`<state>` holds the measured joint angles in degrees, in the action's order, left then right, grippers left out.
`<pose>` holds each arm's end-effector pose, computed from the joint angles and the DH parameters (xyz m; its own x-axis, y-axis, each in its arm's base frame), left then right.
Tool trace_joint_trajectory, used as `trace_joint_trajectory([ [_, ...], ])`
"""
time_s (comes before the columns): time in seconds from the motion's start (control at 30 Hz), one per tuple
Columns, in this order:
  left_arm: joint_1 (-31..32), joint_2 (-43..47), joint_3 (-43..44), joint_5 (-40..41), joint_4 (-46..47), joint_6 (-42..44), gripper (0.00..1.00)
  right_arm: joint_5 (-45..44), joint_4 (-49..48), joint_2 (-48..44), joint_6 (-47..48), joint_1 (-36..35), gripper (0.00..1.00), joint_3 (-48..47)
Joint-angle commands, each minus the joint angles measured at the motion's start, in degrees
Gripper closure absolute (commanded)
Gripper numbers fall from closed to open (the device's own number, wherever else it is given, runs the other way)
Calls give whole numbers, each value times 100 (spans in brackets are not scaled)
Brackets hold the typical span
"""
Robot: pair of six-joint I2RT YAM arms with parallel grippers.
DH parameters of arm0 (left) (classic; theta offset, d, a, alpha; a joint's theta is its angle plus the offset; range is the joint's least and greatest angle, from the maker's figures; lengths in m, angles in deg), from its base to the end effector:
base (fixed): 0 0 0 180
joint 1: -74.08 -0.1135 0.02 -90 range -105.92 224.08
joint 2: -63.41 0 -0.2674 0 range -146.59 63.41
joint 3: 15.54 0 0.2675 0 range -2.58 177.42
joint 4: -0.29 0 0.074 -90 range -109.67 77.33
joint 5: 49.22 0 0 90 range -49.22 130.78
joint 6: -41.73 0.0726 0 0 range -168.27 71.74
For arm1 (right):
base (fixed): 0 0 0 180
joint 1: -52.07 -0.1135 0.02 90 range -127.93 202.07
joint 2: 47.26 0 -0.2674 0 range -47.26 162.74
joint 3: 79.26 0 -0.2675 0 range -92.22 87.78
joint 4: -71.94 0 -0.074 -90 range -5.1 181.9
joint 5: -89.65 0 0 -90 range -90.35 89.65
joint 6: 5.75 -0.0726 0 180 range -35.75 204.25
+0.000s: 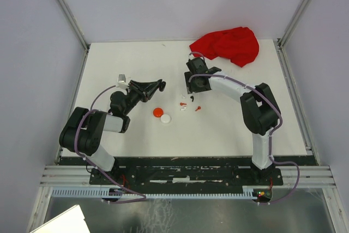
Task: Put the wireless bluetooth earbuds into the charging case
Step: Pick up the earbud from the center of the board.
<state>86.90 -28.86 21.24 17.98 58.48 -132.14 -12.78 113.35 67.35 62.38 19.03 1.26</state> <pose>0.3086 -0.0991 0.1669 -0.5738 -0.8095 -0.1248 0.1078 0.0764 -0.9912 0.4021 0.2429 0.1659 -0.8103 -0.0931 -0.5786 -0.1413 0.9892 0.0387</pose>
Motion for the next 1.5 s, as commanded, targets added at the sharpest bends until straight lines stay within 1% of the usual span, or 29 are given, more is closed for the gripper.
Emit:
trace_joint_trajectory([
  [0.0, -34, 92, -10, -69, 489, -68, 97, 194, 139, 16, -197, -126, 34, -277],
  [0.07, -42, 101, -19, -74, 488, -71, 97, 226, 204, 98, -199, -143, 38, -330],
  [0.2, -43, 109, -28, -69, 490, -73, 97, 232, 288, 233, -195, -169, 41, -407],
  [0.43, -50, 92, -42, -88, 520, -85, 97, 248, 474, 507, -222, -185, 44, -638],
  [0.53, -58, 87, -55, -92, 529, -92, 97, 250, 564, 611, -237, -182, 48, -755],
  [0.9, -108, 91, -105, -113, 588, -118, 97, 280, 696, 845, -265, -180, 51, -949],
  [1.13, -121, 87, -122, -127, 619, -138, 97, 285, 767, 952, -270, -179, 57, -1039],
  [1.47, -139, 95, -140, -136, 642, -147, 97, 285, 815, 1029, -266, -180, 59, -1060],
])
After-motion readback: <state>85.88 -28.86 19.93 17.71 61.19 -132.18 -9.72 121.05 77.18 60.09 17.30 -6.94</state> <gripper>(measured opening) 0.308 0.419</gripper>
